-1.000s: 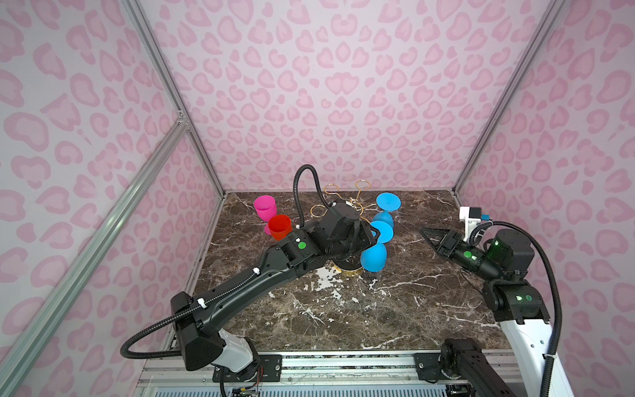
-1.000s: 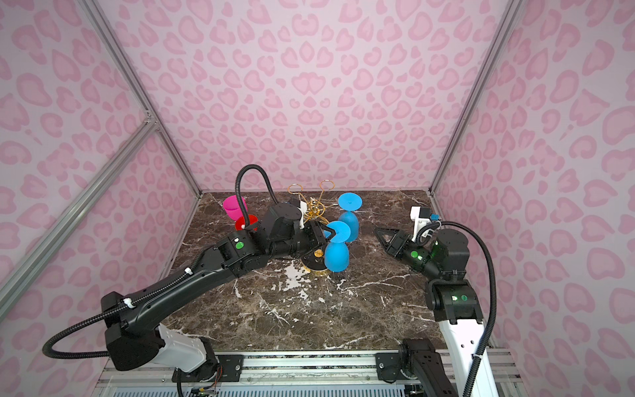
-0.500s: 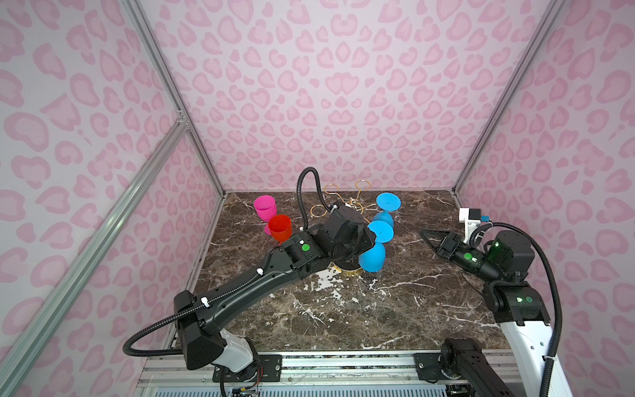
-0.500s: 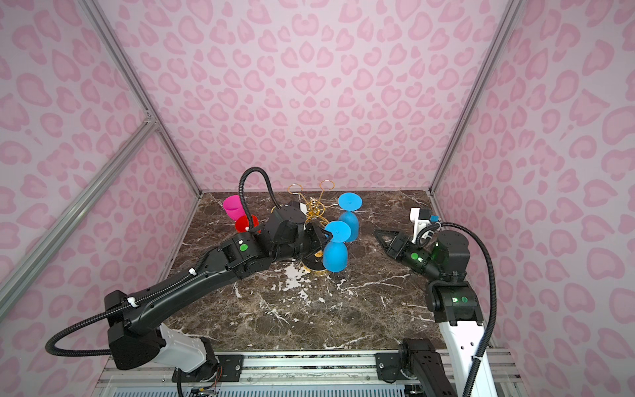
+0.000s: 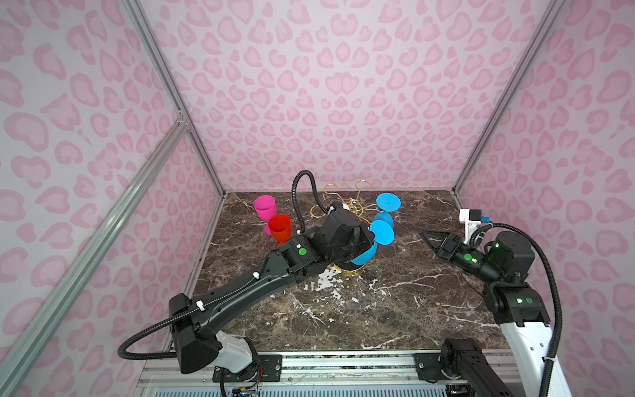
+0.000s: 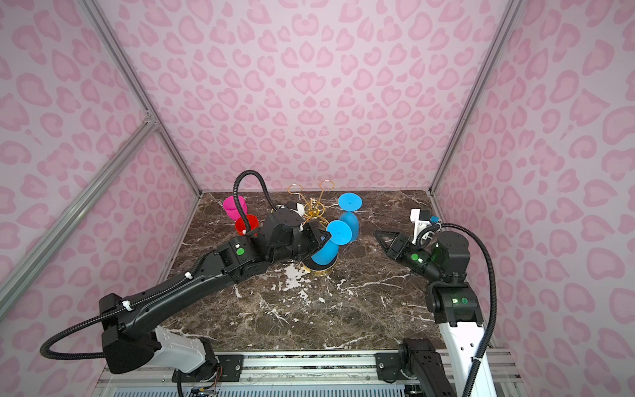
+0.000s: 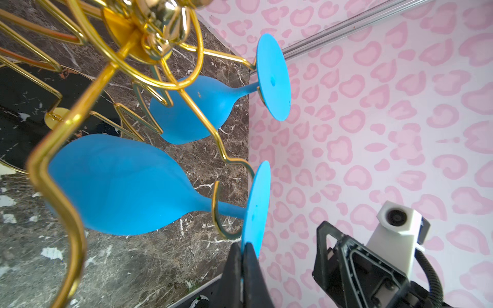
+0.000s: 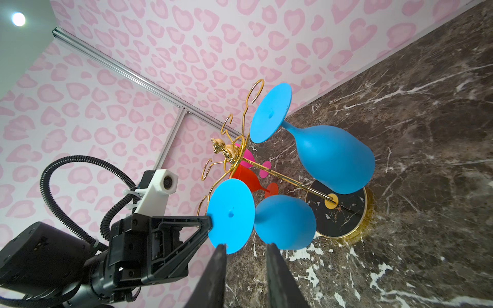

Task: Take the wine glass off the wine glass rack
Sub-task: Pick up the wine glass from the wine glass rack.

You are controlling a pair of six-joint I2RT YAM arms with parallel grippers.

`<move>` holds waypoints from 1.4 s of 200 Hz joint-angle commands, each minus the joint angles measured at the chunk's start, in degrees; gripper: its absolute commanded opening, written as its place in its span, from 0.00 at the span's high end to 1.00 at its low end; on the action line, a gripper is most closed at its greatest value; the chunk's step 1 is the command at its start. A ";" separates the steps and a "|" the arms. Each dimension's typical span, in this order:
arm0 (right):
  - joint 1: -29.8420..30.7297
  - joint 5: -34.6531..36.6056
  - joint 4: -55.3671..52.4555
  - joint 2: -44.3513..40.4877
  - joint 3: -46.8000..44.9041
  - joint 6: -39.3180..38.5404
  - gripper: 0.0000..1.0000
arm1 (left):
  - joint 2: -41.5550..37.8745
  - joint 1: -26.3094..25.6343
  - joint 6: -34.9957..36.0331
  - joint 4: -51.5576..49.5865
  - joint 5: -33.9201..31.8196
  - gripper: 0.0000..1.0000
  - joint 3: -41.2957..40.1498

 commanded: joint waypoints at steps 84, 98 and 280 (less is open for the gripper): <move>0.03 0.01 -0.56 -0.76 -0.21 -1.65 0.73 | -4.88 0.04 -9.43 11.64 -5.82 0.96 -7.06; 0.00 0.01 -0.56 -0.85 -0.04 -1.67 0.73 | -4.90 0.04 -9.47 12.27 -6.01 0.96 -6.85; 0.05 0.45 -1.54 -1.80 0.14 -1.82 0.75 | -5.56 0.39 -8.51 14.48 -10.66 0.96 -8.78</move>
